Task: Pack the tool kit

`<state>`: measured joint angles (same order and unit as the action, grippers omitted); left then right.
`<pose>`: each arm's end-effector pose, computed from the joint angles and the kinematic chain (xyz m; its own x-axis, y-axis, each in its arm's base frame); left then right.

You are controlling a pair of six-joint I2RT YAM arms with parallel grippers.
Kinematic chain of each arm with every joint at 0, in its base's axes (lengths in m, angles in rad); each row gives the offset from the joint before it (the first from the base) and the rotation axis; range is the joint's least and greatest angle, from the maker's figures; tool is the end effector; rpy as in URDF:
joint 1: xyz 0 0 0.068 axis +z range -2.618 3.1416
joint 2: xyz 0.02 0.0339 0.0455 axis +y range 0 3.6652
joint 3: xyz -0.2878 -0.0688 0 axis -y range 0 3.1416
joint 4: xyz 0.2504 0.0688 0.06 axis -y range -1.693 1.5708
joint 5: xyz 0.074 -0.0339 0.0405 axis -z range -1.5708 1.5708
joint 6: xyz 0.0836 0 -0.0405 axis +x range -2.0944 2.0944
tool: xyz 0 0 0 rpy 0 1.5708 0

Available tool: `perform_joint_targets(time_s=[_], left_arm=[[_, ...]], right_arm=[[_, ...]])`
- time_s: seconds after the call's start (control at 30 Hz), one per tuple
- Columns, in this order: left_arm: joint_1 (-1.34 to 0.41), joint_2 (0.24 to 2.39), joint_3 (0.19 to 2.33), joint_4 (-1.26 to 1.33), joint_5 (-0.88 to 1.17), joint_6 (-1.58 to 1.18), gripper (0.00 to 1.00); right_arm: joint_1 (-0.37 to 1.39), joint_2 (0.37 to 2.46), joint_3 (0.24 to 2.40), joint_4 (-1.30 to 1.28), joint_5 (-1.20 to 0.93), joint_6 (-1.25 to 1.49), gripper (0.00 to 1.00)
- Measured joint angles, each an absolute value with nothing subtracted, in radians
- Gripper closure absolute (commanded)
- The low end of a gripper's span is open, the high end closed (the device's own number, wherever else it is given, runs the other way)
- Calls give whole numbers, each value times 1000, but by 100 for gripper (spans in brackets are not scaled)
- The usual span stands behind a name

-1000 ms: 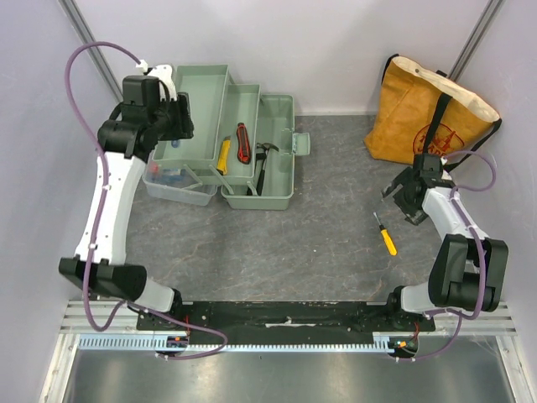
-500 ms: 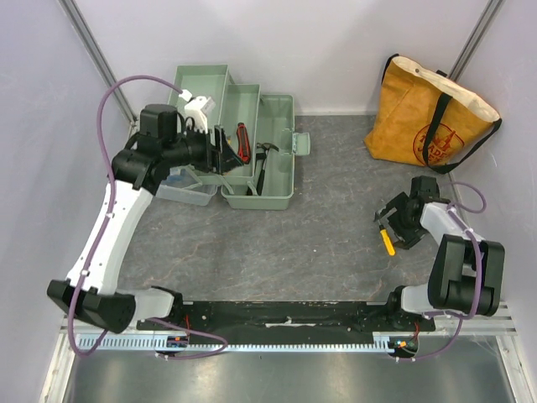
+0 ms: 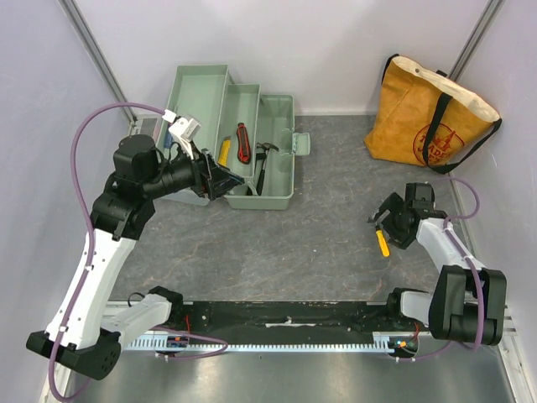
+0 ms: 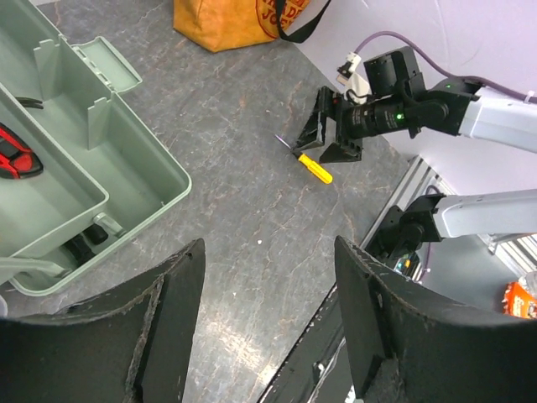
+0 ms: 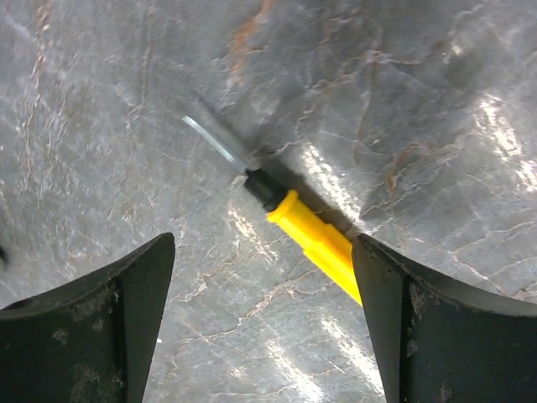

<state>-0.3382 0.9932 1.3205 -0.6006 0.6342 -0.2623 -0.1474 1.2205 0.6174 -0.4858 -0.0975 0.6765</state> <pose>0.1881 -0.1187 0.4538 -0.4548 -0.0615 -0.8885 0.7119 0.5743 -0.4041 0.2330 -0.0264 0.1519 -0.6199 0.7220 -0.3074 0.6279 0.6913 0.3574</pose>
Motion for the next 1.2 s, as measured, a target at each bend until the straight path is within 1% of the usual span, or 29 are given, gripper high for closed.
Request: perform_joint_targets(time_s=[0.27, 0.33, 0.47, 0.57, 0.67, 0.83, 1.0, 1.1, 1.2], left_arm=[[-338, 978, 1315, -573, 668, -307, 30], [-338, 976, 1315, -573, 675, -308, 30], [-338, 970, 1307, -564, 687, -307, 30], [-338, 962, 1282, -558, 692, -307, 30], [-338, 958, 1259, -548, 705, -306, 29], [-338, 943, 1225, -531, 719, -306, 29], [-338, 934, 1206, -485, 751, -311, 29], [-338, 933, 1189, -454, 773, -327, 29], [-338, 935, 1173, -430, 796, -347, 29]], right_arm=[[-93, 1208, 646, -483, 11, 569, 9], [-87, 1219, 657, -482, 27, 548, 11], [-71, 1296, 692, -467, 41, 511, 18], [-50, 1342, 701, -469, 49, 495, 19], [-17, 1340, 704, -487, 75, 485, 20], [9, 1331, 704, -499, 104, 472, 27], [44, 1350, 703, -507, 131, 465, 30], [68, 1386, 703, -511, 157, 463, 40], [89, 1412, 709, -512, 176, 464, 54]])
